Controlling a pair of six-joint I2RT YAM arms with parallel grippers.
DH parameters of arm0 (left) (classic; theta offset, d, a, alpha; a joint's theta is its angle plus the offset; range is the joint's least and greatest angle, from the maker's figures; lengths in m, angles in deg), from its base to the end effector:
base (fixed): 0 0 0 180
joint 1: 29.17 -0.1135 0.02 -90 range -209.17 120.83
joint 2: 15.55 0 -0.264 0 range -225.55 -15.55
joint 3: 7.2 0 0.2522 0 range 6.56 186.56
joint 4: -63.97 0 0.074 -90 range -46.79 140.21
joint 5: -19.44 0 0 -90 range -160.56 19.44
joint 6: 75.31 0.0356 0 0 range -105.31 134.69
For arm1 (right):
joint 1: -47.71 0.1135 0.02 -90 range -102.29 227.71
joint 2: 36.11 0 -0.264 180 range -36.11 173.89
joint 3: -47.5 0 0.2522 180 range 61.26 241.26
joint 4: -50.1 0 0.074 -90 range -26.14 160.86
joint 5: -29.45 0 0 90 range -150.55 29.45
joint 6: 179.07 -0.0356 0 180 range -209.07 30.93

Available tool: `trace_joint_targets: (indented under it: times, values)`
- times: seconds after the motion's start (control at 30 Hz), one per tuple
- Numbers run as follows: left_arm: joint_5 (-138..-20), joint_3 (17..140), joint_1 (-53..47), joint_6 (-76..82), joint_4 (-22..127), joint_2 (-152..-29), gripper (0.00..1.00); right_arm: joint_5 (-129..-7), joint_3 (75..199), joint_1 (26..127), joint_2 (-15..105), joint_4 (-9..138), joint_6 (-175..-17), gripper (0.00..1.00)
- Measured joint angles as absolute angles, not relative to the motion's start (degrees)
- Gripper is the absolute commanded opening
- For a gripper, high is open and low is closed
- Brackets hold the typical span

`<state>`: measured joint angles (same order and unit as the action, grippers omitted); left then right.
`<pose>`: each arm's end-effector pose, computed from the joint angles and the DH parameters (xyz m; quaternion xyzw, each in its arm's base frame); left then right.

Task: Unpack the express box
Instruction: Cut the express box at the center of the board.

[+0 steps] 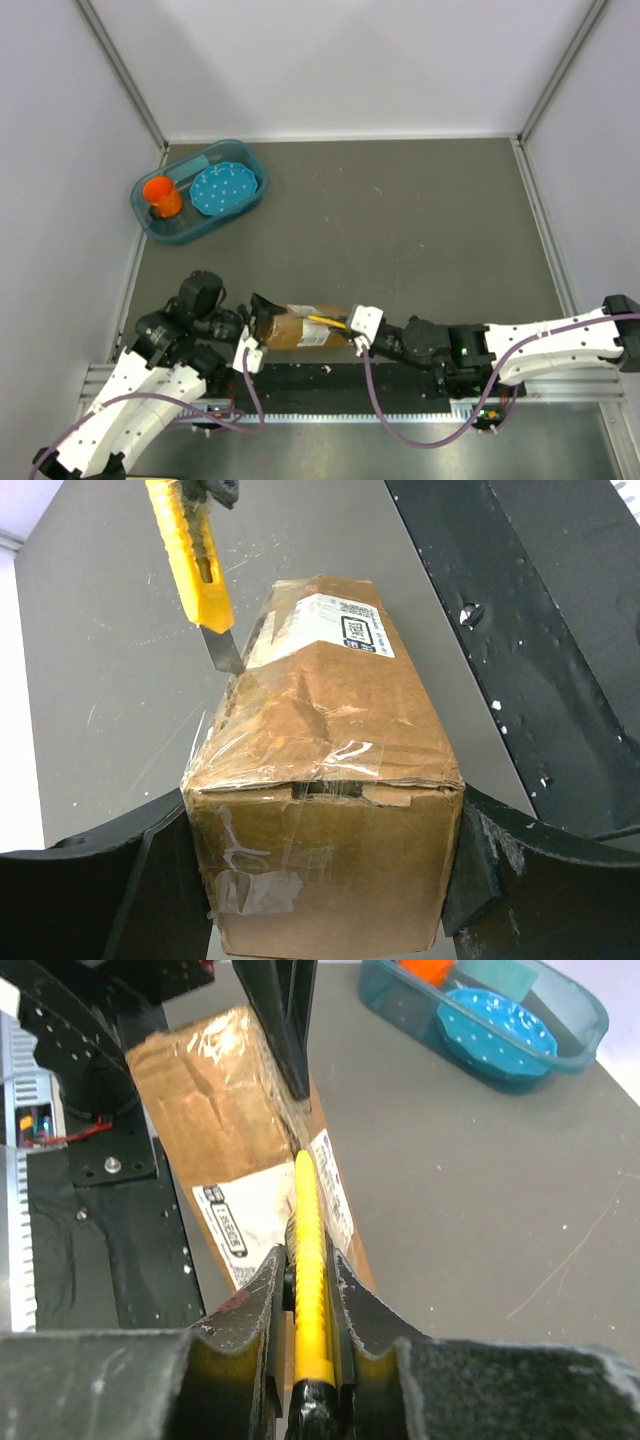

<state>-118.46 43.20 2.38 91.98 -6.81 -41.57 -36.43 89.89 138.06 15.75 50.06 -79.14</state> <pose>0.0543 -0.0643 0.2625 0.7778 0.3711 -0.2154 0.4592 0.0133 0.2109 0.2622 -0.4861 0.5818 0.2865 0.5858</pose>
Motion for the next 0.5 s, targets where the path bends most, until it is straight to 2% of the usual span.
trace_joint_targets:
  times: [0.5]
  values:
    - [-117.9, 43.2, 2.5, 90.7, -6.2, -41.8, 0.40, -30.0, 88.3, 137.9, 16.4, 68.2, -79.2, 0.00]
